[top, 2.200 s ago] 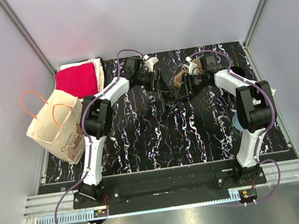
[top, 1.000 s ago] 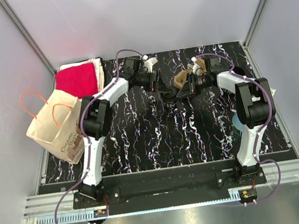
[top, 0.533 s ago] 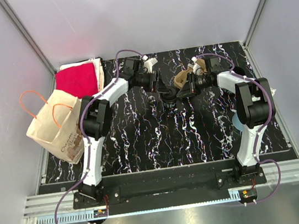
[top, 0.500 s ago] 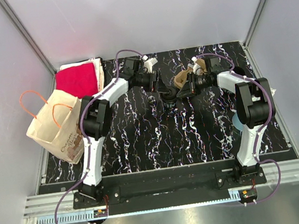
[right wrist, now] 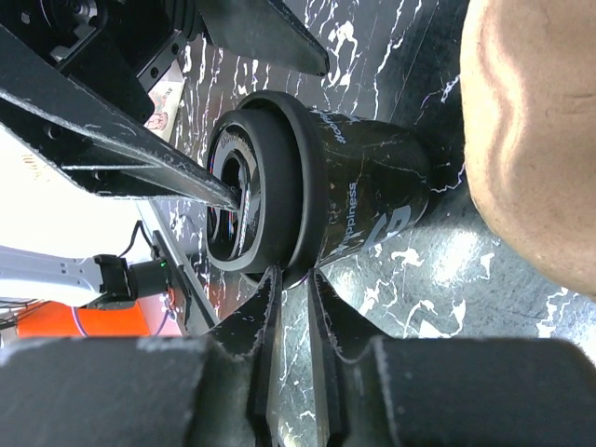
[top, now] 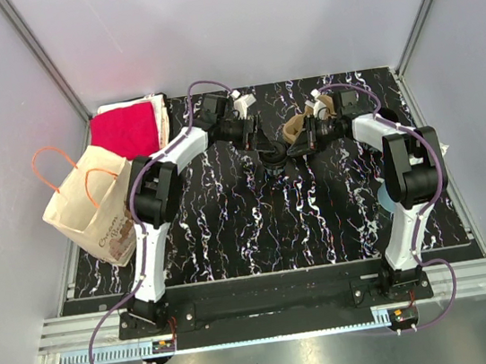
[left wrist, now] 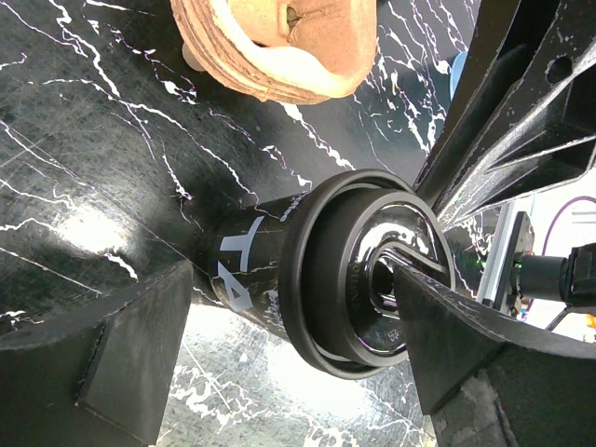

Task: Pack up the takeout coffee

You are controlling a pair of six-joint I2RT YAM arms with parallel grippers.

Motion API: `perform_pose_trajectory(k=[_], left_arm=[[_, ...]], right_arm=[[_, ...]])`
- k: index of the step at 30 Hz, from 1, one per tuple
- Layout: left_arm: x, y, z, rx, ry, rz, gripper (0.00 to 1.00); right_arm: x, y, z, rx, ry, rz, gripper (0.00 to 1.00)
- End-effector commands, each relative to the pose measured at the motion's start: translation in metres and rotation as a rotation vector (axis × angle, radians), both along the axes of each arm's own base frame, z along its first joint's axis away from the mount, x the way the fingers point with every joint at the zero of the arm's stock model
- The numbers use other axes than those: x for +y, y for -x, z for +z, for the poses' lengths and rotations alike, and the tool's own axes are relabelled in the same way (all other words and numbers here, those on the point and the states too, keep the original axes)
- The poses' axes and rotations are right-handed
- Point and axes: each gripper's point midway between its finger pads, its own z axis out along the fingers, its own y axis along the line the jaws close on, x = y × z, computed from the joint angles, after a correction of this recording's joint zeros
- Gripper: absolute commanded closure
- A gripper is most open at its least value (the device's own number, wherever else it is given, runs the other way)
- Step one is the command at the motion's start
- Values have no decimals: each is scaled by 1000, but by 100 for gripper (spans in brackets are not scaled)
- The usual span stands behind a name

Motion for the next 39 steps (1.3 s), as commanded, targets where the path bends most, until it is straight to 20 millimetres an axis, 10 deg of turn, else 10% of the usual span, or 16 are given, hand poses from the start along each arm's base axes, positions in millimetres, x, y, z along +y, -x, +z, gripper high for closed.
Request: perform_pose_trajectory(k=[1,22,28,39], left_arm=[[9,3,-20,-22,-91,20,10],[13,6,-26,-23,-110,17,10],[16,6,-25,-33,-118,18,10],[16,5,-24,-37,-115,19,10]], right_arm=[[-18,-1,-74,33,271,-62,88],[-7,6,-89,48,311,-21,88],[-1,0,-64,-1,270,-5,61],[16,8,-29,-23,106,76,54]])
